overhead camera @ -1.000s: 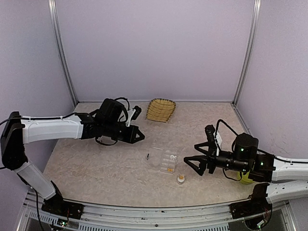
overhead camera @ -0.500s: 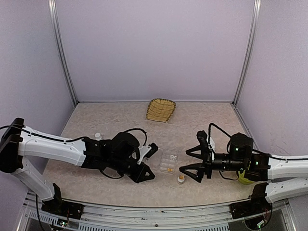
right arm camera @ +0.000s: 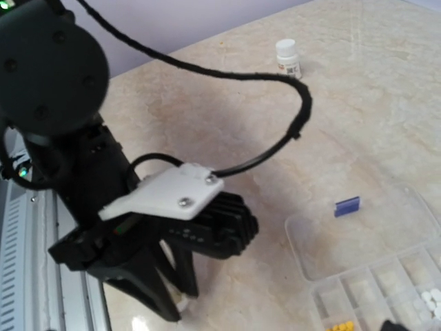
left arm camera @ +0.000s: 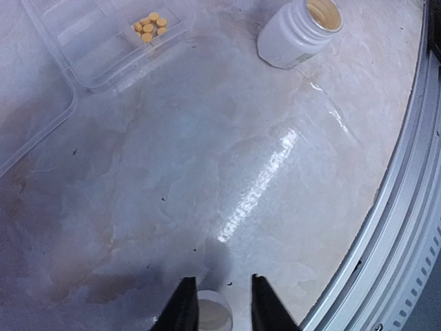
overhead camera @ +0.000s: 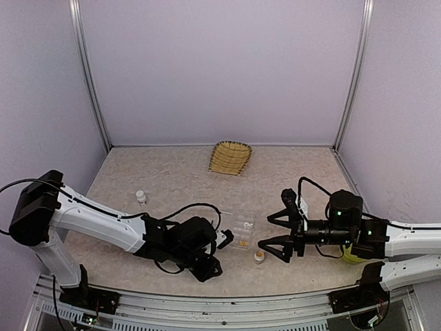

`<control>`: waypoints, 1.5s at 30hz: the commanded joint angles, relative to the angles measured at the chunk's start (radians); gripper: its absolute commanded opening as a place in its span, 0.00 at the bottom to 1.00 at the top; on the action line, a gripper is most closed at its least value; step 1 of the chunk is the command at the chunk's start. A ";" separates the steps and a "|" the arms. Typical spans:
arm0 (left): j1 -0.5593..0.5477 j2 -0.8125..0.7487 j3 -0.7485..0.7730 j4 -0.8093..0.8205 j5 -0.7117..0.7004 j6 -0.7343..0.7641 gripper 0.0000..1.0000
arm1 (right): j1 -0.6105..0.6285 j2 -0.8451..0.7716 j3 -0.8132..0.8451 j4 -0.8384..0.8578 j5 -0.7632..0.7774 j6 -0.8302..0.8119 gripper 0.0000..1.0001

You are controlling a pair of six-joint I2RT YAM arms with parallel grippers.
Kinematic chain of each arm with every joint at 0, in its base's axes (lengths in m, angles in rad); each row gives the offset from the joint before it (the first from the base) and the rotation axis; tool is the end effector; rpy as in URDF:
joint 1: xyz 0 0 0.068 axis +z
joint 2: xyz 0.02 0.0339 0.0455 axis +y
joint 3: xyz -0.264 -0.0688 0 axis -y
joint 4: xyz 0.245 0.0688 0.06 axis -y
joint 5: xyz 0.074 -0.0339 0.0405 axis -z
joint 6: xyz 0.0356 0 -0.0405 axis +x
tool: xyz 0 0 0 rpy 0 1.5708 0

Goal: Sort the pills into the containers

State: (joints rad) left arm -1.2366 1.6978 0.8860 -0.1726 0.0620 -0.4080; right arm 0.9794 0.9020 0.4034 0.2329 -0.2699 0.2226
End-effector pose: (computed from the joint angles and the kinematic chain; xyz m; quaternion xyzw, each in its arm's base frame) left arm 0.1049 -0.3089 0.1477 0.3934 0.8723 -0.2319 0.1748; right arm 0.1062 0.1752 0.2277 -0.3668 0.7014 0.4284 0.4358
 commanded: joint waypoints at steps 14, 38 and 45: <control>0.005 -0.483 -0.130 -0.068 -0.378 -0.081 0.89 | 0.049 0.255 0.144 -0.033 0.109 0.030 0.82; 0.012 -0.980 -0.377 -0.130 -0.754 -0.304 0.99 | 0.249 0.988 0.778 -0.481 0.149 0.047 0.50; 0.009 -0.975 -0.392 -0.125 -0.758 -0.308 0.99 | 0.273 1.033 0.812 -0.529 0.117 0.026 0.48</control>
State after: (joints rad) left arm -1.2247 0.7292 0.5053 -0.3035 -0.6678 -0.7071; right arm 1.2308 1.9079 1.1809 -0.2428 -0.1265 0.2630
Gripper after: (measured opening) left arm 0.987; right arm 0.484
